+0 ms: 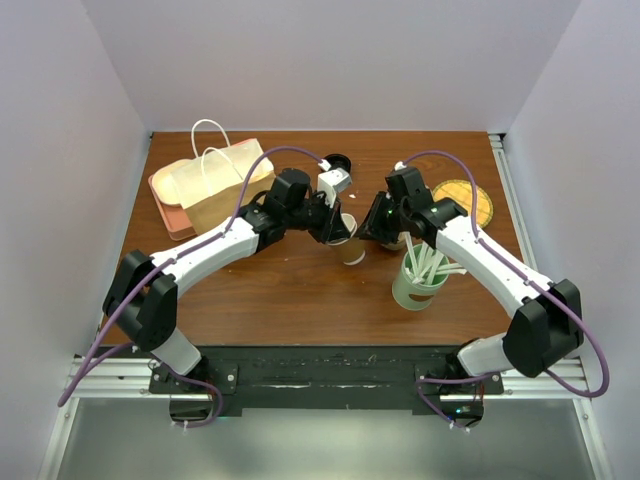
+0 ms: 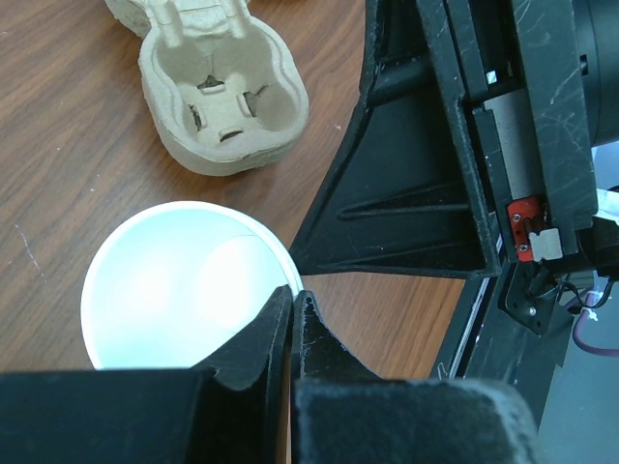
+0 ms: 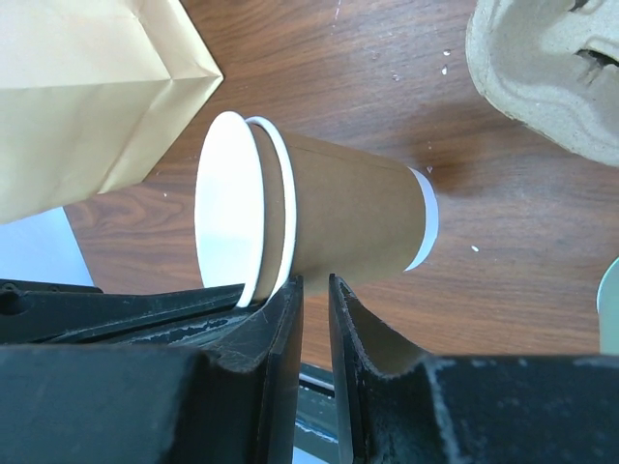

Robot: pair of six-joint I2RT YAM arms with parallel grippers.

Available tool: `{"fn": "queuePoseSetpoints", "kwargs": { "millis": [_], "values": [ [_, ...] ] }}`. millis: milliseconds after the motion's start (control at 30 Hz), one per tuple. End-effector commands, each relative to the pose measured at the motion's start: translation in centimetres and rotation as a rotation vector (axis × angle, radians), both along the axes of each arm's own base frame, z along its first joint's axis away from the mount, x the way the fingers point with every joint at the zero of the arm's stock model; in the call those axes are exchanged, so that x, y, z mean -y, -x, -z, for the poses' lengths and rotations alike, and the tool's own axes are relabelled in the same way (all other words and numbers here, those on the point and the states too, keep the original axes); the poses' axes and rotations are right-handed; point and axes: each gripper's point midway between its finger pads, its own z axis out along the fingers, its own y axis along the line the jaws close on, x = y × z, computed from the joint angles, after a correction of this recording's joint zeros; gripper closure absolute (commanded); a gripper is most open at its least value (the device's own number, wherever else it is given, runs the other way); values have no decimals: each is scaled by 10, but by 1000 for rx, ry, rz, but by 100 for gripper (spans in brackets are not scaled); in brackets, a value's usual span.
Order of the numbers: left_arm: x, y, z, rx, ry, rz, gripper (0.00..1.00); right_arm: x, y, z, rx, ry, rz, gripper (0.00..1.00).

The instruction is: Pack the takeout coffee

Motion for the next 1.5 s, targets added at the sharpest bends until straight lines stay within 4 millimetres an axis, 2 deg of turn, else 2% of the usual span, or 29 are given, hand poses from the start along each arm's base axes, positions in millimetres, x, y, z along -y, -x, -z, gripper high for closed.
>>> {"fn": "queuePoseSetpoints", "kwargs": {
  "millis": [0,267,700,967,1133,1167,1467],
  "values": [
    [5,3,-29,58,66,29,100,-5,-13,-34,93,-38,19,79],
    [4,3,-29,60,68,29,100,0,-19,-38,110,-15,40,80],
    [8,4,-49,86,116,37,100,1,-12,-17,65,-3,41,80],
    [11,8,-63,89,162,51,100,1,-15,-16,69,-3,42,80],
    [11,9,-62,80,164,53,100,-1,-12,-13,60,-6,29,80],
    [13,8,-68,102,185,54,100,0,-11,-10,54,-5,29,80],
    [14,5,-68,102,191,46,100,4,0,6,23,15,10,80]
  ]
}}
